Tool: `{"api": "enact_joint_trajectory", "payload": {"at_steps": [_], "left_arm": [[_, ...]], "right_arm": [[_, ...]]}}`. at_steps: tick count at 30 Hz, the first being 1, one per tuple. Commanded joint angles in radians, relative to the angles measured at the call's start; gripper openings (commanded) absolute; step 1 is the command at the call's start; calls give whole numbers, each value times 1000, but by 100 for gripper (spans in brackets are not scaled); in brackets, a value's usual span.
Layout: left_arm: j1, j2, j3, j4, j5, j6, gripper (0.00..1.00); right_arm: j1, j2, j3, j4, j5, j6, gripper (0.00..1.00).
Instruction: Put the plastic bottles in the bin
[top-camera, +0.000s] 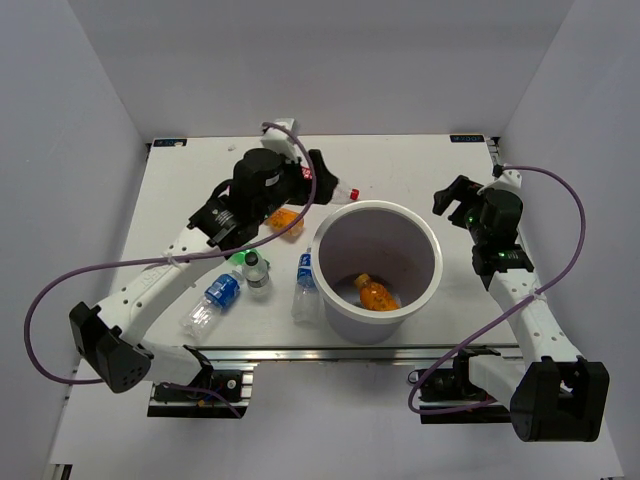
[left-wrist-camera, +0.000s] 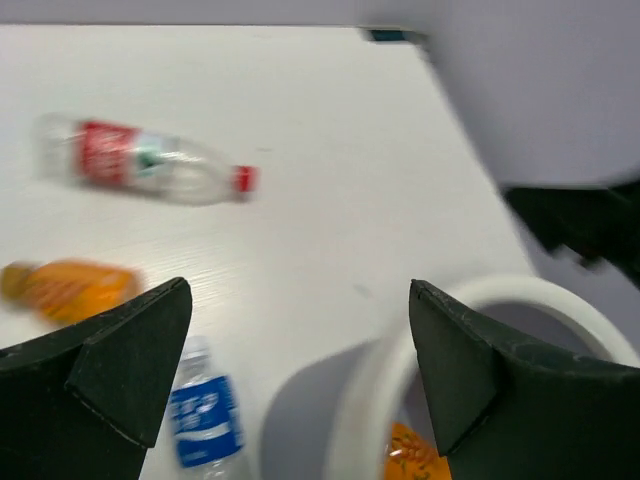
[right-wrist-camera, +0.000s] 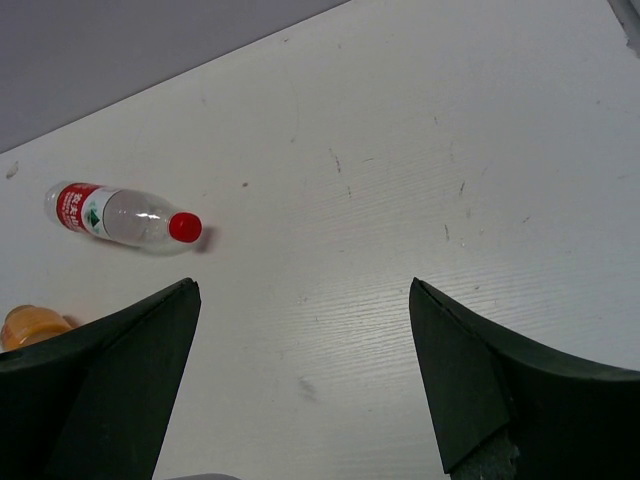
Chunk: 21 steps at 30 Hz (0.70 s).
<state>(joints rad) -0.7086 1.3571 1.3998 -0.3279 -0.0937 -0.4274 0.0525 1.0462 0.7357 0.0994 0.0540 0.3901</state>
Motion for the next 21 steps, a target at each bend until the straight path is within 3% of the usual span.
{"api": "enact_joint_trajectory", "payload": {"at_steps": [1,3,8,15,21], "left_arm": [[11,-85,-51,-202,-487,-80,98],[46,-98,-64,-299,-636,-158,98],[98,-144,-181,-428,-646,-301,98],[98,-135,-292,-568,-612,-398,98],[98,-115,-392,-450,-425,-336,98]], "right_arm": [[-3,0,2,22,35,-11,89],[-3,9,4,20,46,-11,89],[-5,34,10,14,43,-13,89],[-5,71,24,-1,46,-14,89],[-5,90,28,-9,46,-16,89]]}}
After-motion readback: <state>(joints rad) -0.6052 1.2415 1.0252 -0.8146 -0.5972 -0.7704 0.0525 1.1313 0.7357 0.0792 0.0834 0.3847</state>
